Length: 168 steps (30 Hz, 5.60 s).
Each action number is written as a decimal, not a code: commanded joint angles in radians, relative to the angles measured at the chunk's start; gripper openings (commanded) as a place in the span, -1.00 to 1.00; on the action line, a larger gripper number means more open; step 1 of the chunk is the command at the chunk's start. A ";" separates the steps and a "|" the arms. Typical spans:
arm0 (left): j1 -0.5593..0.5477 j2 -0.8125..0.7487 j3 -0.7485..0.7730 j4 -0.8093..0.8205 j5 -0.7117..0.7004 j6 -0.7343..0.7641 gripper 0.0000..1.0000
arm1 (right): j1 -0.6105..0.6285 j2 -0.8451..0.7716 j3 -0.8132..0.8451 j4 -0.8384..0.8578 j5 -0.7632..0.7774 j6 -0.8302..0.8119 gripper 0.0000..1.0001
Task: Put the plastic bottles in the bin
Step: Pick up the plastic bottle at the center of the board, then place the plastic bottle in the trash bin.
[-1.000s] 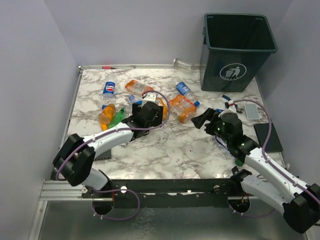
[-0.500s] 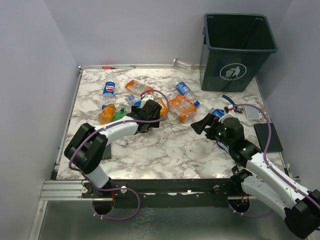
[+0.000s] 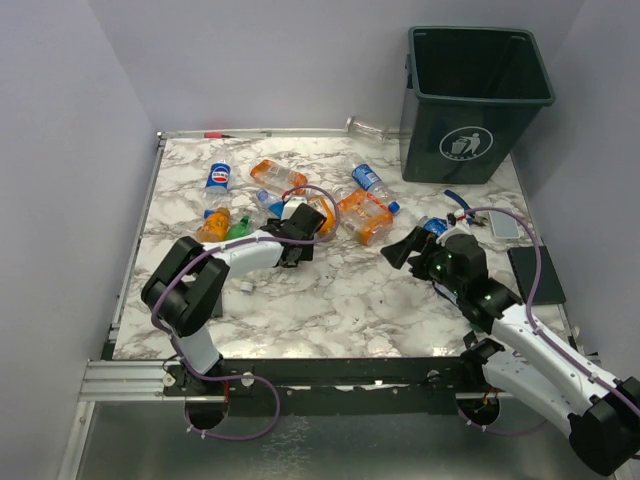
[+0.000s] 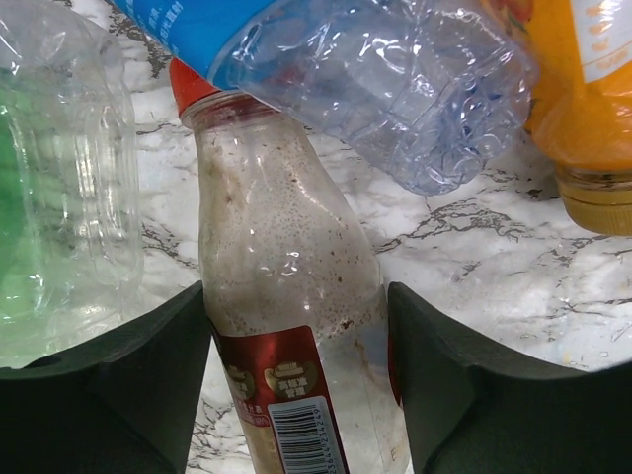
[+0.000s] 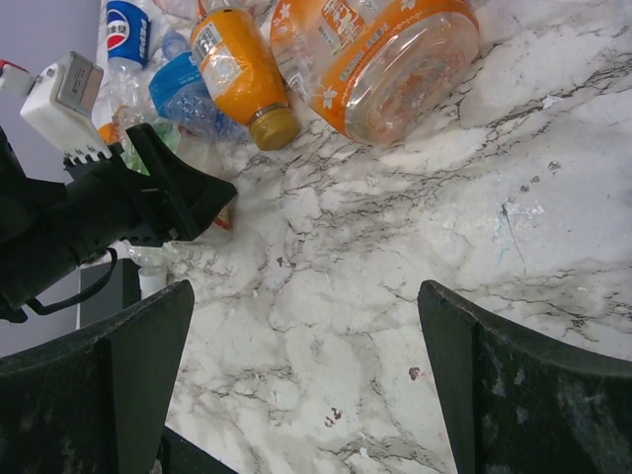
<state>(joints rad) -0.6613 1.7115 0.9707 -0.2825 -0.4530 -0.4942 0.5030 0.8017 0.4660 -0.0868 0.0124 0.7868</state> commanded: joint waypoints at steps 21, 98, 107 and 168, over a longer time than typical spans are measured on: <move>-0.043 -0.653 -0.138 0.240 0.565 0.260 -0.30 | 0.001 -0.021 0.277 0.069 -0.345 -0.160 1.00; -0.112 -0.791 -0.528 0.930 0.737 0.249 -0.01 | 0.265 0.384 0.584 0.049 -0.256 -0.175 -0.99; -0.112 -0.853 -0.530 0.905 0.625 0.212 0.98 | 0.264 0.334 0.741 -0.150 -0.108 -0.307 -0.99; -0.104 -0.892 -0.422 0.566 0.095 0.260 0.98 | -0.549 1.176 1.688 0.040 0.292 -0.212 -0.60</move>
<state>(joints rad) -0.7719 0.8043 0.5159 0.2974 -0.3492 -0.2447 -0.0414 1.9934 2.1700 -0.0521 0.3748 0.5777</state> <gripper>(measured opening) 0.990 0.454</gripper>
